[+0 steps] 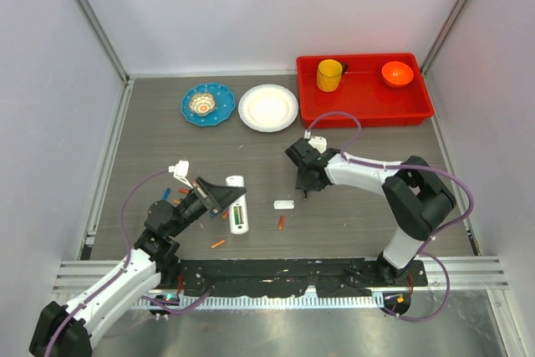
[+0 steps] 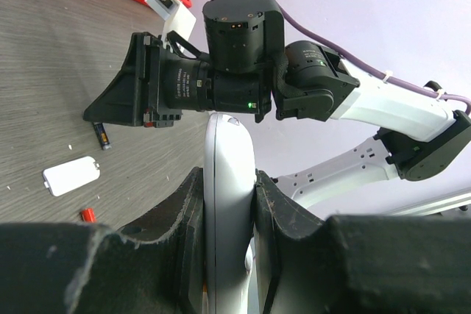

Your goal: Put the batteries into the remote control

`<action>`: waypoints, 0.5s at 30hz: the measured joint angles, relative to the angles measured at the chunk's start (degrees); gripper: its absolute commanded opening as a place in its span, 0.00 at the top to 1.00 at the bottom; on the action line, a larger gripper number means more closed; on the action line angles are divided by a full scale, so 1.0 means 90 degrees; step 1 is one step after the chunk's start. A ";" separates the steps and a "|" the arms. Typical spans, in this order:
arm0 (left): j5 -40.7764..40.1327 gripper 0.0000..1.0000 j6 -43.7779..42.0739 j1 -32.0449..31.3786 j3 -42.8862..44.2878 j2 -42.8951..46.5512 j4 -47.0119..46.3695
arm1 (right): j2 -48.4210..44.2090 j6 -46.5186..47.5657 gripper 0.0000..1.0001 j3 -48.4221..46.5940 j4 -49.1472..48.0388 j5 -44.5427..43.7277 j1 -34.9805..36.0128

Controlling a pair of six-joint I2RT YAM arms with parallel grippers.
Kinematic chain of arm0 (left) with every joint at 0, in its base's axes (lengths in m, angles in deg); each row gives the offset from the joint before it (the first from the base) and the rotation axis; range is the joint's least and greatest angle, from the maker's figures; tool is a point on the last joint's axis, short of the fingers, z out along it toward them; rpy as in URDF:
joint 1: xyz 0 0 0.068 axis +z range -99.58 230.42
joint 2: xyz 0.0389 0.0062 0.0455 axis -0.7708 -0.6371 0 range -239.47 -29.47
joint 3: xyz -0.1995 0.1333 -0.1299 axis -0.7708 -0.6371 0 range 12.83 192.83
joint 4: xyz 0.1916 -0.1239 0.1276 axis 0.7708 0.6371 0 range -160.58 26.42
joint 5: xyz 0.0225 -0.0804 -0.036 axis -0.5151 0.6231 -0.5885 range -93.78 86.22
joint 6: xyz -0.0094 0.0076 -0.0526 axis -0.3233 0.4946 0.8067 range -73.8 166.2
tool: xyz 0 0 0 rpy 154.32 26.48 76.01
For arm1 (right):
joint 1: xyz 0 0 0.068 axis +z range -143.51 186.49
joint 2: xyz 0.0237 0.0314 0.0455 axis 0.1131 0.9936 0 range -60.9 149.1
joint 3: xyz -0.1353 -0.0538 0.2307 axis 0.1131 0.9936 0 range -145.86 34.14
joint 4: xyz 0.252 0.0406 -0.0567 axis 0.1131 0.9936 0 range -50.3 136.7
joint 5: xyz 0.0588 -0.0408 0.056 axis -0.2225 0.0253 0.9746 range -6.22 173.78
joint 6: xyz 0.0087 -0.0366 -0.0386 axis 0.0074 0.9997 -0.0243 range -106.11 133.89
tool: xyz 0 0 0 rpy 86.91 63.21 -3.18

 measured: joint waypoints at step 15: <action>-0.0002 1.00 0.0000 0.0000 0.0000 -0.0002 -0.0041 | 0.0005 0.0039 0.99 0.0061 -0.0284 0.0243 -0.0034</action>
